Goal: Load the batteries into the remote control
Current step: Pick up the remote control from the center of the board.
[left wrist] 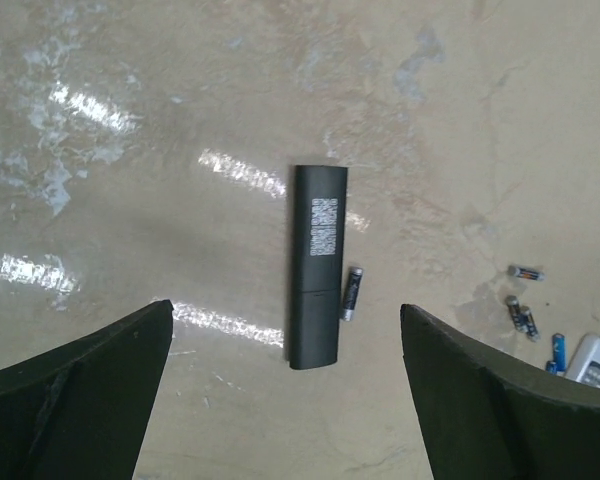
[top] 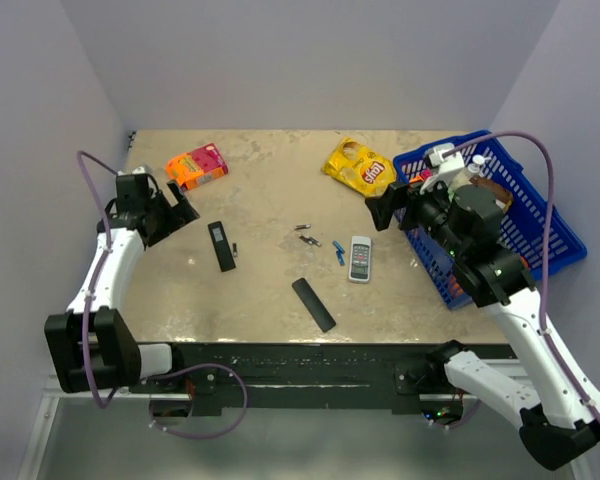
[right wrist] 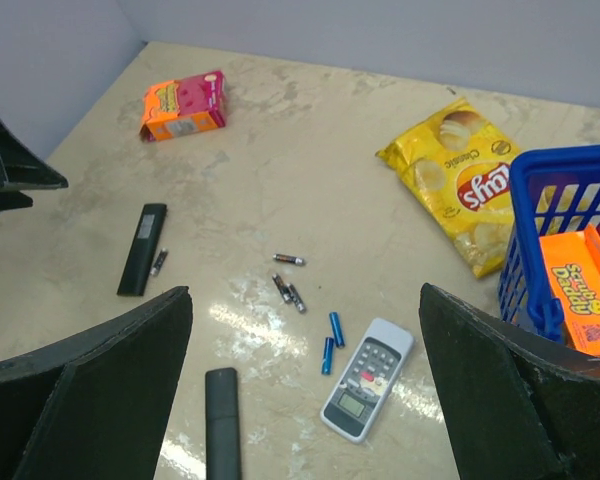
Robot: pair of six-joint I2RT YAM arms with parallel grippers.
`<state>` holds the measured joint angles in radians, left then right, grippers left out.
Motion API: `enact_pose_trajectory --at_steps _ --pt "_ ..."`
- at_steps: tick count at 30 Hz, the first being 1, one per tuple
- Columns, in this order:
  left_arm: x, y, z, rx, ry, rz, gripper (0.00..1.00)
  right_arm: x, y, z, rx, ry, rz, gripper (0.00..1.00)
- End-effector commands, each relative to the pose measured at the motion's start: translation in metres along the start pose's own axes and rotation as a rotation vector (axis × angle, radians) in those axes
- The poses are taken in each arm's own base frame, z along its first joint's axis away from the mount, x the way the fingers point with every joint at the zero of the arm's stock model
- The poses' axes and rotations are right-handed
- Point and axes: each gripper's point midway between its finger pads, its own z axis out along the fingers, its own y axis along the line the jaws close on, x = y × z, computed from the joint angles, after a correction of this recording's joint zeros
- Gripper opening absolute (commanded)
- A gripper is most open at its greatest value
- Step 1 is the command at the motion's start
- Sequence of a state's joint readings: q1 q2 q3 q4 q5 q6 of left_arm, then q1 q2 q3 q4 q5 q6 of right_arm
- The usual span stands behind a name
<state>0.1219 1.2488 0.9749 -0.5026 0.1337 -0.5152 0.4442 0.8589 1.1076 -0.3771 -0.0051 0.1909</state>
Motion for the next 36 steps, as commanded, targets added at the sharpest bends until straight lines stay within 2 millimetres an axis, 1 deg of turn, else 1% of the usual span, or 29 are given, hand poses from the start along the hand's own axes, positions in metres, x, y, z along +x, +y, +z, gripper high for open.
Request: enact_pose_trajectory --at_steps 1,3,4,6,7,8,9,10,11,12,13,15,16,18,19,21,22,23,24,25,26,28,32,35,36 --pt "-0.001 0.013 0.017 -0.097 0.056 -0.037 1.00 0.012 0.013 0.008 -0.058 0.077 0.051 0.98" --pt "0.002 0.013 0.028 -0.107 0.075 -0.035 1.00 0.021 0.015 0.014 -0.068 0.109 0.071 0.98" --pt "0.006 0.017 0.038 -0.134 0.094 -0.033 1.00 0.026 0.014 0.016 -0.064 0.122 0.079 0.98" --pt "0.006 0.022 0.050 -0.166 0.099 -0.030 1.00 0.033 0.019 0.021 -0.090 0.147 0.085 0.98" --pt "0.012 0.024 0.062 -0.182 0.130 -0.029 1.00 0.036 0.019 0.023 -0.096 0.157 0.086 0.98" --pt "0.016 0.024 0.067 -0.186 0.152 -0.027 1.00 0.038 0.019 0.024 -0.096 0.165 0.091 0.98" --pt "0.018 0.022 0.072 -0.189 0.167 -0.021 1.00 0.041 0.019 0.026 -0.094 0.179 0.097 0.98" --pt "0.024 0.016 0.082 -0.188 0.192 -0.001 1.00 0.043 0.019 0.027 -0.091 0.184 0.097 0.98" --pt "0.027 0.013 0.087 -0.194 0.200 0.010 1.00 0.046 0.018 0.027 -0.086 0.191 0.099 0.98" --pt "0.025 0.009 0.091 -0.205 0.190 0.027 1.00 0.048 0.016 0.029 -0.077 0.196 0.102 0.98" --pt "0.036 0.001 0.098 -0.204 0.219 0.056 1.00 0.051 0.015 0.030 -0.074 0.204 0.102 0.98" --pt "0.043 -0.004 0.107 -0.223 0.232 0.070 1.00 0.053 0.015 0.030 -0.070 0.210 0.110 0.98" --pt "0.048 -0.010 0.109 -0.219 0.240 0.086 0.99 0.055 0.015 0.031 -0.070 0.215 0.111 0.98" --pt "0.054 -0.014 0.115 -0.242 0.240 0.112 0.98 0.059 0.014 0.030 -0.065 0.223 0.114 0.98" --pt "0.055 -0.014 0.117 -0.252 0.236 0.124 0.96 0.060 0.013 0.030 -0.062 0.226 0.115 0.98" --pt "0.060 -0.013 0.124 -0.287 0.236 0.153 0.93 0.064 0.012 0.029 -0.057 0.234 0.116 0.98" --pt "0.062 -0.011 0.126 -0.304 0.242 0.162 0.90 0.064 0.012 0.028 -0.057 0.233 0.115 0.98" --pt "0.061 -0.008 0.128 -0.330 0.239 0.176 0.89 0.065 0.012 0.028 -0.057 0.234 0.115 0.98" --pt "0.063 -0.006 0.132 -0.349 0.247 0.188 0.85 0.066 0.011 0.028 -0.055 0.235 0.117 0.98" --pt "0.066 -0.002 0.132 -0.374 0.260 0.197 0.83 0.065 0.013 0.028 -0.061 0.235 0.117 0.98" --pt "0.064 -0.001 0.133 -0.390 0.253 0.209 0.82 0.066 0.013 0.029 -0.064 0.237 0.118 0.98" --pt "0.068 0.002 0.134 -0.410 0.260 0.223 0.76 0.065 0.015 0.029 -0.072 0.236 0.118 0.98" --pt "0.076 0.005 0.136 -0.441 0.263 0.256 0.73 0.066 0.014 0.029 -0.075 0.240 0.116 0.98" --pt "0.085 0.007 0.139 -0.454 0.286 0.269 0.68 0.067 0.017 0.029 -0.090 0.239 0.119 0.98" --pt "0.087 0.007 0.139 -0.454 0.291 0.271 0.63 0.068 0.019 0.029 -0.099 0.241 0.121 0.98"
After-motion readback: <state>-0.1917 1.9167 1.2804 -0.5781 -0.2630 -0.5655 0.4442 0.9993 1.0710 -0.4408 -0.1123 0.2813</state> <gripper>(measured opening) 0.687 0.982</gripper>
